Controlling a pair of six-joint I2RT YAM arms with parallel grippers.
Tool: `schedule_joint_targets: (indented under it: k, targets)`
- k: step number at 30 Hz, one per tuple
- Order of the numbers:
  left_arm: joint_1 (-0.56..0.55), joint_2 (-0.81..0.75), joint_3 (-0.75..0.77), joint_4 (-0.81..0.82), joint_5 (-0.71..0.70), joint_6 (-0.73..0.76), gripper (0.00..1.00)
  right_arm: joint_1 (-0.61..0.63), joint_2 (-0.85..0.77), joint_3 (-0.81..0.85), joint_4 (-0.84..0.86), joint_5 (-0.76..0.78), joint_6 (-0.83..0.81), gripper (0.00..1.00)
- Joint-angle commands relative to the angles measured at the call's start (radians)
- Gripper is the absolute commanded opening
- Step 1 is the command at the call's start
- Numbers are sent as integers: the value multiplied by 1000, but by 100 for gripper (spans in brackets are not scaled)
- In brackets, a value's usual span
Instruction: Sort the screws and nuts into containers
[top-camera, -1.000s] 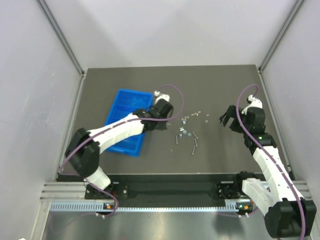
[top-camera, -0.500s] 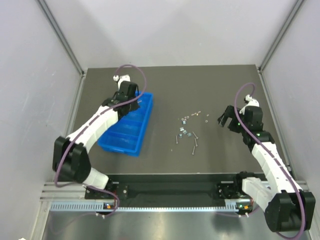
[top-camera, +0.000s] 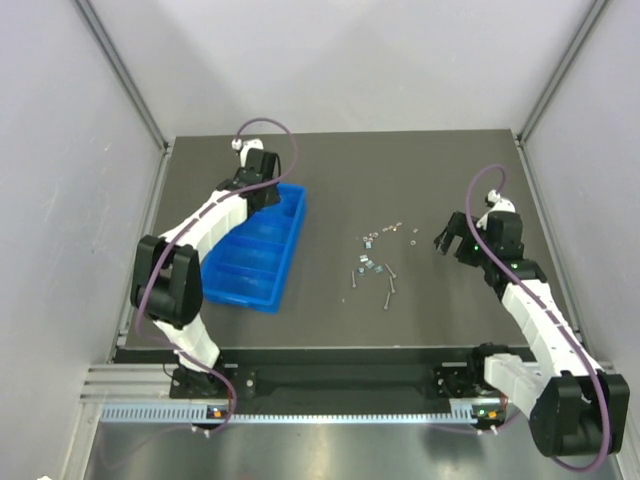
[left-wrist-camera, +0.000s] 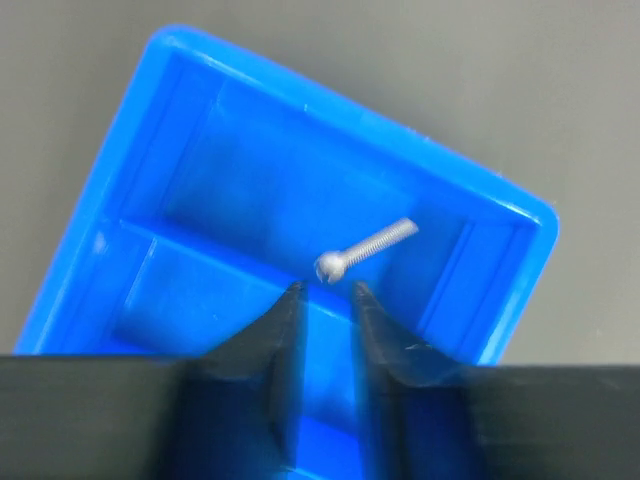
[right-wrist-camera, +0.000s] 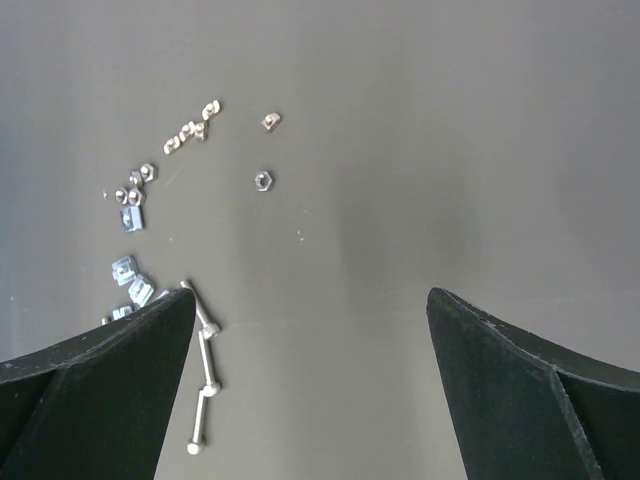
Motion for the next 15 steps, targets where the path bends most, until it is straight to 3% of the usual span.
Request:
schedule_joint_targets:
  k: [1, 5, 7, 10, 11, 15]
  targets:
    - [9, 9, 48, 27, -36, 33, 46, 9, 6, 52, 45, -23, -9, 100]
    - [7, -61, 54, -3, 25, 58, 65, 9, -5, 54, 43, -27, -12, 100]
    - [-3, -107, 70, -38, 85, 50, 66, 9, -16, 58, 31, -23, -13, 100]
    - [-135, -216, 42, -48, 86, 53, 66, 9, -33, 54, 26, -6, -9, 100]
    - [-258, -241, 35, -51, 44, 61, 67, 9, -36, 51, 23, 0, -4, 99]
    - [-462, -211, 15, -72, 6, -72, 66, 9, -54, 38, 1, 25, 6, 100]
